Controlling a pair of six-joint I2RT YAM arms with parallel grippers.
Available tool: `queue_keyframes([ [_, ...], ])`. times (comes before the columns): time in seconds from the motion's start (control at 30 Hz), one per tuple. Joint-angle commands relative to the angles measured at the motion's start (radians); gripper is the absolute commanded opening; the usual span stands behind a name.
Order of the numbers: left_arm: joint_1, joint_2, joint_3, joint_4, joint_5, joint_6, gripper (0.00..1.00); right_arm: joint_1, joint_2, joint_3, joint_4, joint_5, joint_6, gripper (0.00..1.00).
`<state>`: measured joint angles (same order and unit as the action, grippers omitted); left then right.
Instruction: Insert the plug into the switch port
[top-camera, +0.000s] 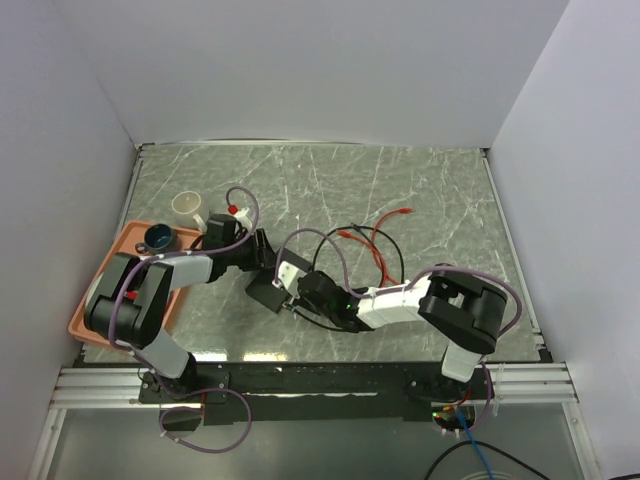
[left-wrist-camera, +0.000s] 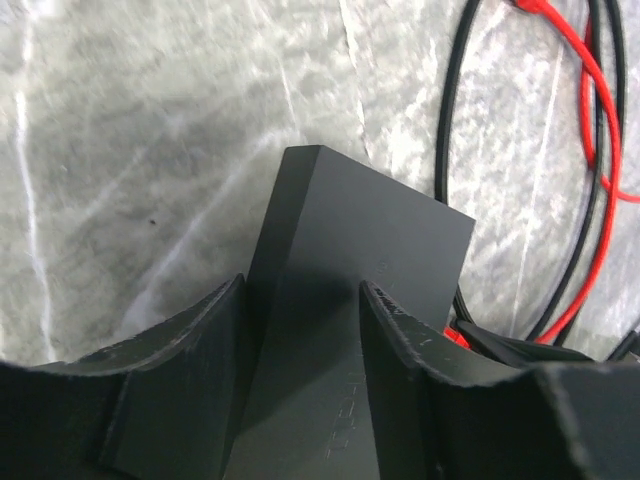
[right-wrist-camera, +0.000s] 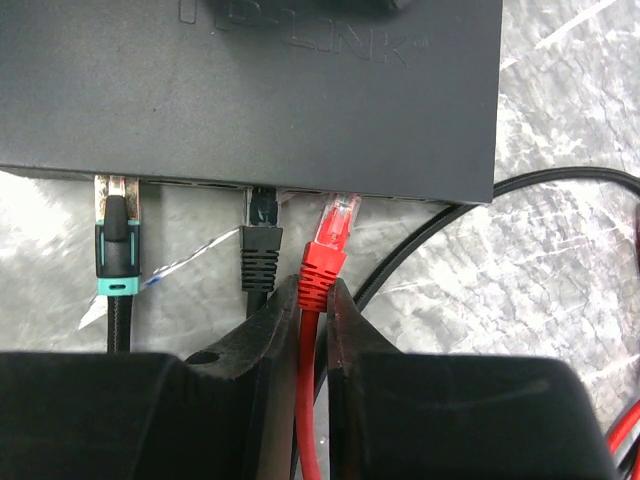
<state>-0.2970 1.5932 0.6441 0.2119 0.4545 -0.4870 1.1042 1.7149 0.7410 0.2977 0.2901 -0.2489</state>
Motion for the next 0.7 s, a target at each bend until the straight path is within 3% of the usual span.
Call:
queue_keyframes([
  [0.0, -0.062, 0.034, 0.035, -0.082, 0.141, -0.010, 0.51, -0.030, 0.025, 0.083, 0.121, -0.037, 0.052, 0.00],
  [0.47, -0.062, 0.097, 0.109, -0.092, 0.165, 0.039, 0.54, -0.081, -0.035, 0.023, 0.130, -0.209, 0.005, 0.00],
  [0.67, -0.062, 0.157, 0.186, -0.127, 0.182, 0.077, 0.52, -0.083, -0.035, 0.020, 0.126, -0.209, 0.000, 0.00],
])
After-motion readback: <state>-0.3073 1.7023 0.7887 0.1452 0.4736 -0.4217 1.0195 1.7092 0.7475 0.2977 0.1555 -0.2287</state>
